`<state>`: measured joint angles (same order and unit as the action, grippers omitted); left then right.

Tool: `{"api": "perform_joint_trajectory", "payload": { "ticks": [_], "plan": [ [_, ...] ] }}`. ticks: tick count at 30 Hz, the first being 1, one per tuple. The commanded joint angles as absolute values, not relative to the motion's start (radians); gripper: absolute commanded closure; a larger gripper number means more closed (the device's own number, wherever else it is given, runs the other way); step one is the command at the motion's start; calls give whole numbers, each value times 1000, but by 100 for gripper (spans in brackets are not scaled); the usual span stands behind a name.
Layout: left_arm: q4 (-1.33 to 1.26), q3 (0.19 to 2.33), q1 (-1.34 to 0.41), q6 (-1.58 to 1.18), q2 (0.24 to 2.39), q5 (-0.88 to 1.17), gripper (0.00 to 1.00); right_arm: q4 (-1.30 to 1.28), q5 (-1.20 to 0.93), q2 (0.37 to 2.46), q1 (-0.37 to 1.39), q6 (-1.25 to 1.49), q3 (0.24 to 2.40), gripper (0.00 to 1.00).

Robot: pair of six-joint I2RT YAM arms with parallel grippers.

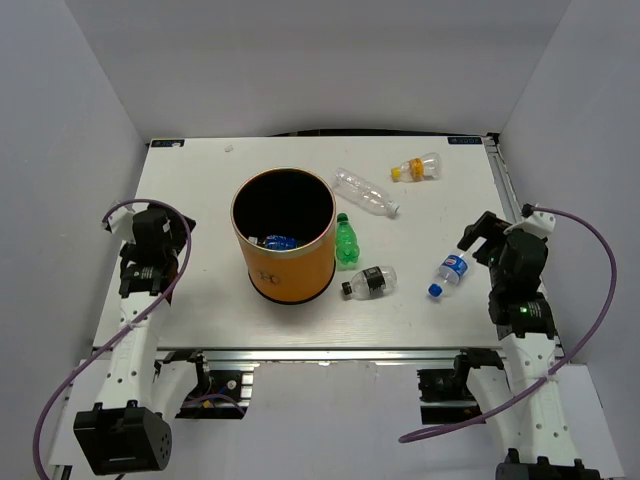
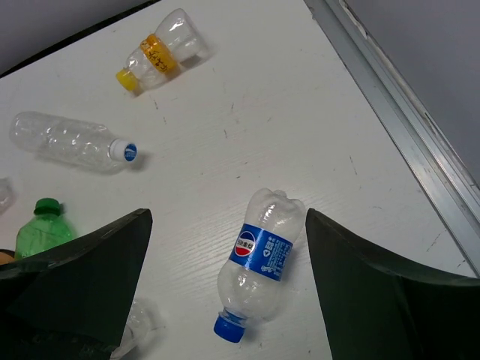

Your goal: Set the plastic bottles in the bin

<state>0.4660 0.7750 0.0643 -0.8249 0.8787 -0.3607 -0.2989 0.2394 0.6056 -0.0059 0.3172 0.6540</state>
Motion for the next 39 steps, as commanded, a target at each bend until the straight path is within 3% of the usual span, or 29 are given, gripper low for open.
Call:
{"api": "perform_joint_trajectory", "payload": {
  "ticks": [1, 11, 21, 33, 35, 37, 38, 39],
  "plan": [
    [468, 788, 69, -842, 848, -376, 2, -264, 232, 555, -3, 301, 649, 11],
    [422, 769, 69, -821, 874, -367, 2, -294, 261, 514, -3, 314, 597, 11],
    [360, 761, 69, -773, 968, -337, 2, -428, 244, 770, -3, 391, 609, 11],
    [336, 730, 68, -762, 948, -356, 2, -150, 207, 1147, -3, 459, 485, 11],
    [334, 724, 69, -762, 936, -356, 2, -123, 183, 1211, -3, 454, 494, 19],
    [333, 721, 69, -759, 928, -356, 2, -104, 103, 1213, -2, 425, 534, 39],
    [331, 719, 69, -761, 924, -359, 2, -78, 69, 1185, -2, 413, 555, 54],
    [330, 718, 69, -762, 923, -359, 2, -65, 30, 1161, -2, 373, 611, 58]
  ]
}}
